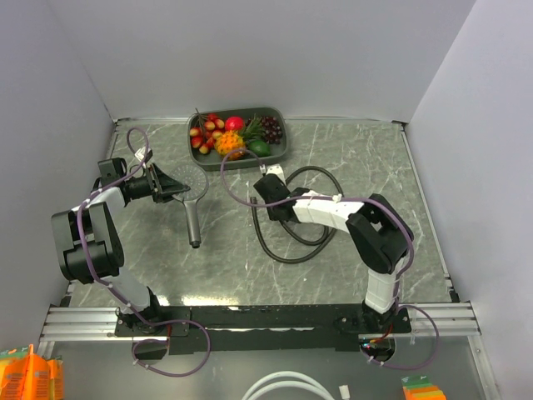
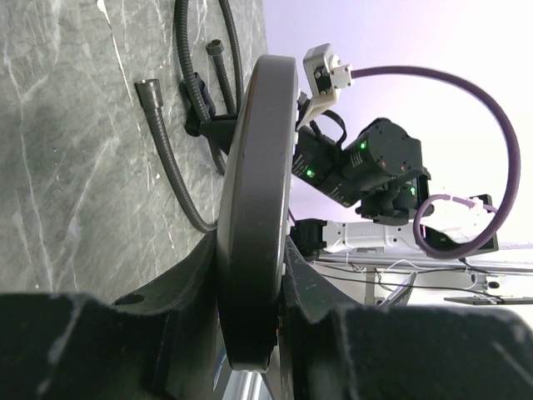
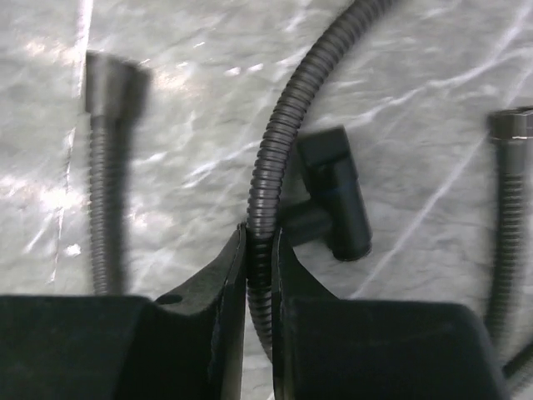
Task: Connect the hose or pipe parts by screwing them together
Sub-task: Pick up the pipeline from the center of the board.
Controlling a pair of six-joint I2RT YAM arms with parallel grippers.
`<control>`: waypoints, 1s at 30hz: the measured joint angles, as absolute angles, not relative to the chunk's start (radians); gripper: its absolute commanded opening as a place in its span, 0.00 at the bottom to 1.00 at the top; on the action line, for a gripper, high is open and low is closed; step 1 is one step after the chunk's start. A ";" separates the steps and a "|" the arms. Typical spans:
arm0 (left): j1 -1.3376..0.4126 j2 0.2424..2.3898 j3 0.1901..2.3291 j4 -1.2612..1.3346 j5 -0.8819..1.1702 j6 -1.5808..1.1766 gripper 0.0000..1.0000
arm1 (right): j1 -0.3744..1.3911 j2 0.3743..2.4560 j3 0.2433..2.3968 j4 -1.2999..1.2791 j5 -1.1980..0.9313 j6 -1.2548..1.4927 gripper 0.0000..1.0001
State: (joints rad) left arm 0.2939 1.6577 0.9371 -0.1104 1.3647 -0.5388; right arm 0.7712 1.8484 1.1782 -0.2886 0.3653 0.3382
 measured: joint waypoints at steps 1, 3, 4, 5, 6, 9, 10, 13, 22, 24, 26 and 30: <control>0.294 1.658 0.937 -0.110 1.365 -0.539 0.01 | 0.778 1.851 1.178 -0.290 0.364 0.338 0.40; 0.294 1.658 0.937 -0.109 1.365 -0.540 0.01 | 0.786 1.852 1.179 -0.290 0.366 0.343 0.62; 0.294 1.658 0.937 -0.109 1.365 -0.540 0.01 | 0.788 1.853 1.181 -0.299 0.360 0.345 0.65; 0.294 1.658 0.937 -0.109 1.365 -0.540 0.01 | 0.791 1.856 1.184 -0.312 0.358 0.345 0.69; 0.294 1.658 0.937 -0.108 1.365 -0.541 0.01 | 0.793 1.860 1.187 -0.324 0.354 0.344 0.70; 0.294 1.658 0.937 -0.102 1.364 -0.543 0.01 | 0.796 1.864 1.211 -0.366 0.355 0.341 0.70; 0.294 1.658 0.937 -0.100 1.365 -0.543 0.01 | 0.797 1.864 1.226 -0.376 0.357 0.339 0.70; 0.294 1.658 0.936 -0.093 1.364 -0.544 0.01 | 0.799 1.863 1.276 -0.382 0.358 0.330 0.70; 0.294 1.658 0.936 -0.089 1.365 -0.544 0.01 | 0.822 1.873 1.365 -0.353 0.352 0.313 0.63; 0.294 1.658 0.936 -0.089 1.365 -0.543 0.01 | 0.826 1.903 1.386 -0.351 0.343 0.313 0.62; 0.294 1.658 0.936 -0.090 1.364 -0.543 0.01 | 0.827 1.949 1.416 -0.347 0.329 0.312 0.62; 0.294 1.658 0.932 -0.078 1.365 -0.551 0.01 | 0.827 2.033 1.462 -0.342 0.308 0.313 0.59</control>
State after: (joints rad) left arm 0.2939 1.6577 0.9318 -0.0784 1.3647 -0.5507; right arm 0.8268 2.0327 1.4616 -0.3424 0.3084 0.3130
